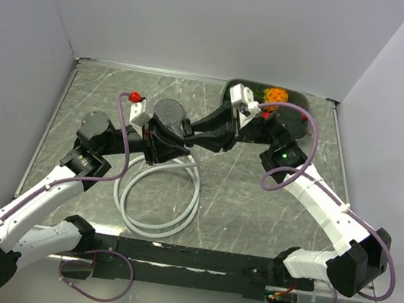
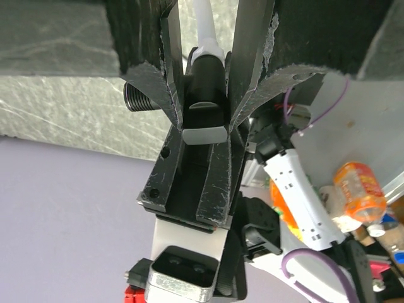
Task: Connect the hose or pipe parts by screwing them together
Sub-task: Install the adaptor on the pipeline.
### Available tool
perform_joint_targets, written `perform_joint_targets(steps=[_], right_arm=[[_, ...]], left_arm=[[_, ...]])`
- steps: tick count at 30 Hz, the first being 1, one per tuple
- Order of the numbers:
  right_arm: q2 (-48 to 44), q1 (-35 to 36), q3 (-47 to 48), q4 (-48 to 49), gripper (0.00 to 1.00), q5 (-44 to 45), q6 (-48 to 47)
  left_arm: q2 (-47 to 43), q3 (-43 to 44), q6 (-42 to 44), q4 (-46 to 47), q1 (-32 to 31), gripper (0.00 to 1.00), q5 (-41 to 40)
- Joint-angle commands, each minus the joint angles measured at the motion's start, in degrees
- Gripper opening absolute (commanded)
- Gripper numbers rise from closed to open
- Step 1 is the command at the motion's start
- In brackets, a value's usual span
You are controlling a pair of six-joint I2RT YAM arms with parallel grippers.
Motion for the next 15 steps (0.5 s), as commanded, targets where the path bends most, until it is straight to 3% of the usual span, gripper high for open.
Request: perform_joint_targets(steps=[1, 7, 15], right_arm=[[-1.92, 0.20, -3.36, -1.41, 0.00, -1.63, 3.03], [-2.01, 0.20, -6.26, 5.19, 0.00, 0.65, 7.43], [-2.36, 0.38, -4.77, -0.68, 0.00, 1.80, 4.01]], left_arm=[[-1.88, 3.29, -2.39, 11.54, 1.75, 0.01, -7.34], [-2.23, 2.67, -3.09, 13.39, 2.01, 0.01, -7.51], [-2.41, 2.49, -1.78, 12.86, 2.19, 0.01, -7.86]])
